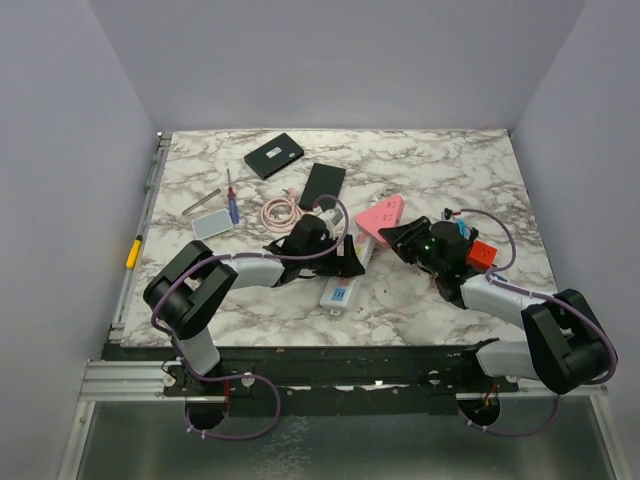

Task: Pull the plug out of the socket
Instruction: Remove the socket from the socket.

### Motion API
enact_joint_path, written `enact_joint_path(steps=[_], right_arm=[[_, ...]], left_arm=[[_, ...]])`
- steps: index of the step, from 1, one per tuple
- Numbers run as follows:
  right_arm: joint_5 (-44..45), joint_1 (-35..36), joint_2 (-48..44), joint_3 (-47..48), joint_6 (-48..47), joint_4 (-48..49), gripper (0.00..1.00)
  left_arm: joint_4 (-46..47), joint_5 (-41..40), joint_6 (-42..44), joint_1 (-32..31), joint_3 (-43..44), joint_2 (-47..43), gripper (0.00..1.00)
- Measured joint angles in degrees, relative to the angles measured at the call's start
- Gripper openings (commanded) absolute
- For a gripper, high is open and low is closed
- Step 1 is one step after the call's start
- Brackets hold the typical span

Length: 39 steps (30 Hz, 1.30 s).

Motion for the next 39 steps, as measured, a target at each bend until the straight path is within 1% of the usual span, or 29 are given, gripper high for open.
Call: enact_joint_path(steps=[4, 8, 18, 32, 39], right_arm=[[0.0, 0.0, 1.1, 1.3, 0.0, -0.8, 0.00], [0.4, 0.0, 1.4, 3.2, -0.2, -3.7, 0.00], [1.6, 0.0, 1.8, 6.7, -0.5, -9.4, 0.00], [5.7, 2.0, 1.7, 9.9, -2.7, -14.7, 0.00], [6.9, 2.3, 1.6, 10.0, -2.8, -15.2, 0.00]], left_arm=[[-1.9, -1.6, 1.5, -0.5, 1.0, 0.1, 0.00], [-3.3, -3.5, 2.4, -1.4, 2.0, 0.3, 0.00], [-4.6, -7.2, 4.0, -2.9, 3.4, 1.1, 0.00], [-5.7, -8.2, 4.6, -3.3, 4.5, 1.8, 0.00], [-6.1, -7.9, 4.8, -3.3, 5.7, 2.4, 0.00]])
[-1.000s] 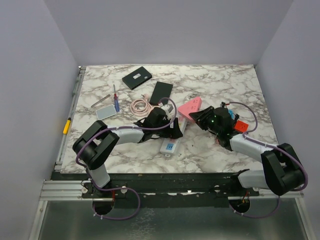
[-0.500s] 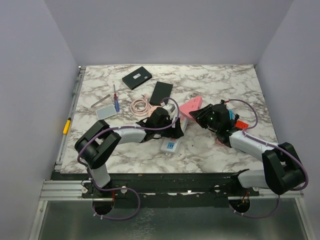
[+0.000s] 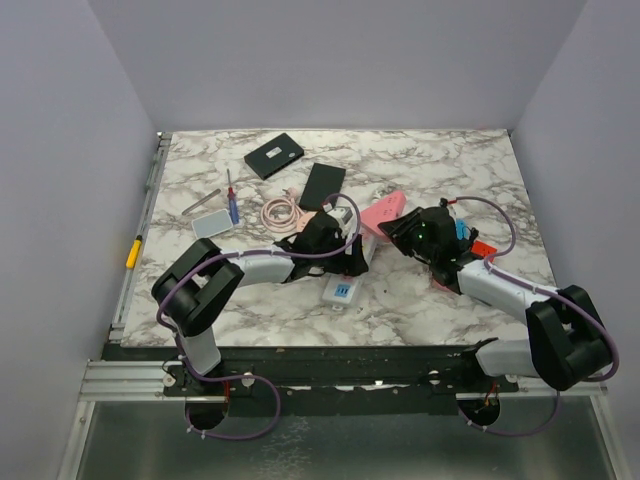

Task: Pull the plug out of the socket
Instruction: Remove the socket from the socket.

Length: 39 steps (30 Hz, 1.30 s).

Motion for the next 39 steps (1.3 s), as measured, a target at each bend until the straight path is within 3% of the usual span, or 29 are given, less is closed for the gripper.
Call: enact_joint_path(steps=[23, 39], right_arm=[[0.3, 0.5, -2.1, -3.7, 2.7, 3.4, 0.00], [0.0, 0.6, -1.1, -0.9, 3.1, -0.3, 0.00]], left_arm=[[7.3, 12.9, -2.3, 6.6, -4.3, -0.3, 0.00], [6.7, 11.1, -0.9, 6.3, -5.1, -0.9, 0.00]])
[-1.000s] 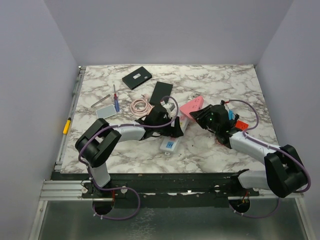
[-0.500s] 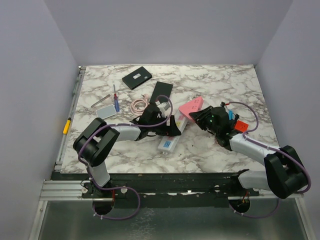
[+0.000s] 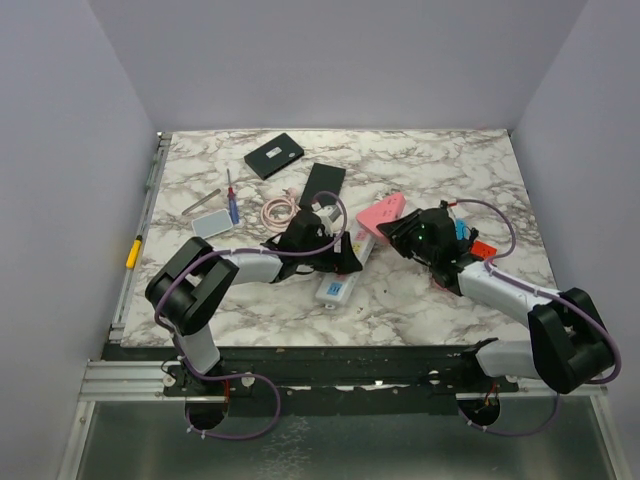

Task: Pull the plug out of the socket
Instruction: Remove the socket from the socket.

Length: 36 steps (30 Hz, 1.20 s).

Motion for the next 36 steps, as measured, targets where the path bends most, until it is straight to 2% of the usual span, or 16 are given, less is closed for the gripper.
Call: enact_joint_path(steps=[21, 36], right_arm=[[1.1, 0.0, 1.0, 4.8, -0.6, -7.5, 0.00], [2.3, 0.0, 1.0, 4.8, -0.6, -7.5, 0.00]], left_arm=[[-3.1, -9.1, 2.3, -4.3, 1.7, -0.1, 0.00], [-4.3, -9.0, 2.5, -4.5, 3.4, 0.9, 0.00]])
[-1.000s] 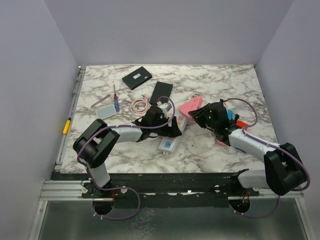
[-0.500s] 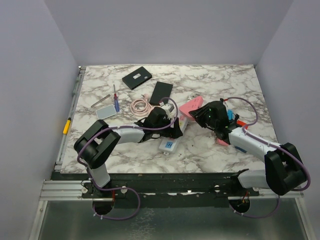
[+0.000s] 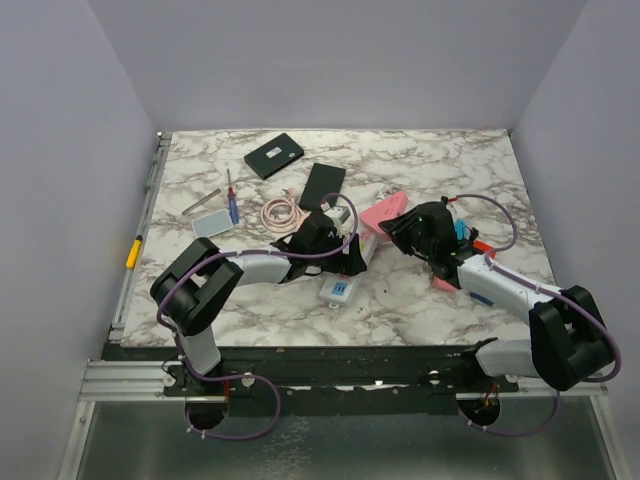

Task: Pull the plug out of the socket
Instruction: Remove the socket from the socket.

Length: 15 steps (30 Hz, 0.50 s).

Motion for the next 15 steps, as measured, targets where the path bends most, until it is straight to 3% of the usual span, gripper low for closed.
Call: enact_joint_path(steps=[15], right_arm=[[0.0, -0.4, -2.8, -5.1, 0.7, 4.9, 0.00]], left_arm=[[3.5, 5.3, -2.1, 1.5, -1.7, 0.0, 0.00]])
